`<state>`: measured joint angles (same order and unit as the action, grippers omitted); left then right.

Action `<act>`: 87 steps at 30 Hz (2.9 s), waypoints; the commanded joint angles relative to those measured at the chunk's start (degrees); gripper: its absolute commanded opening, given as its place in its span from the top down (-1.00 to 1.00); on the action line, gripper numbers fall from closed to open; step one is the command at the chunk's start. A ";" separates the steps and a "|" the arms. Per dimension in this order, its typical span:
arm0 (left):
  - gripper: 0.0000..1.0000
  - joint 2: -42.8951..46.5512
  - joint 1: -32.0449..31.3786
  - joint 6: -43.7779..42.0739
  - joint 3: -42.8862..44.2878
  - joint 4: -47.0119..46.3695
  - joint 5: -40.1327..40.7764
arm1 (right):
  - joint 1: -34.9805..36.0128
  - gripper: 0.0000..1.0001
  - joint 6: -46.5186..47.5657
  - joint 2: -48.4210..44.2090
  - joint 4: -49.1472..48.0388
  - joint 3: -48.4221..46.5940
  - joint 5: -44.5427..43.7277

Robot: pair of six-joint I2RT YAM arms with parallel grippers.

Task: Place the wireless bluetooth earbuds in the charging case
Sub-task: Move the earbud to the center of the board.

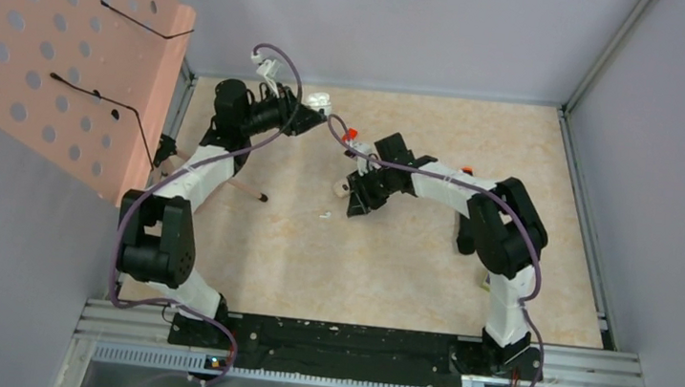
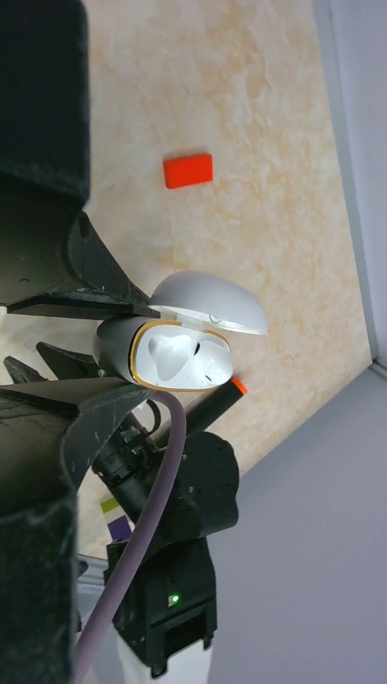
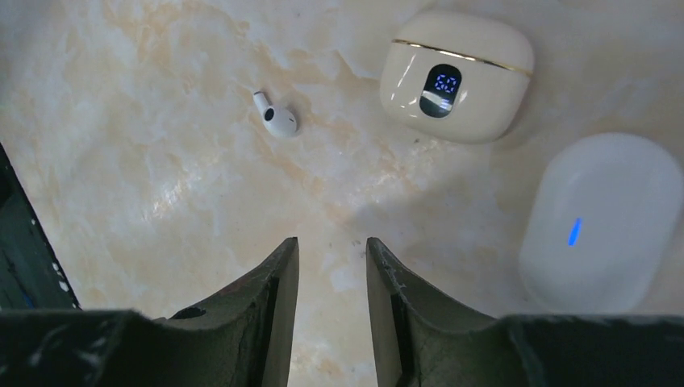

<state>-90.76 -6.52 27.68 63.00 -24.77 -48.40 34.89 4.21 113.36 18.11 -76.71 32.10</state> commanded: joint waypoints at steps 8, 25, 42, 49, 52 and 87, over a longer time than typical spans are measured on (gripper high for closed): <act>1.00 5.38 2.98 1.69 2.87 10.38 10.48 | 5.96 0.17 -22.51 8.91 2.83 -15.41 -5.31; 1.00 12.74 5.01 4.32 -3.19 11.56 12.60 | 9.10 0.18 -24.58 13.37 6.35 -17.88 -15.04; 1.00 12.53 5.91 5.35 -4.57 8.92 11.94 | 10.90 0.47 -3.92 10.01 9.50 -12.84 -15.90; 1.00 12.78 5.90 5.29 -4.73 9.25 11.95 | 10.91 0.69 14.46 6.09 7.95 -8.21 -12.18; 1.00 12.72 5.89 5.02 -4.48 9.64 11.63 | 10.95 0.79 24.02 3.14 6.42 -4.62 -8.33; 1.00 13.83 5.86 6.83 -6.84 8.82 12.12 | 8.03 0.24 18.75 -10.51 25.90 -2.84 -8.23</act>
<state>-79.96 -0.89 33.61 56.64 -13.04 -36.53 41.93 46.26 103.11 46.00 -77.38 34.52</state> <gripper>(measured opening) 0.329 0.386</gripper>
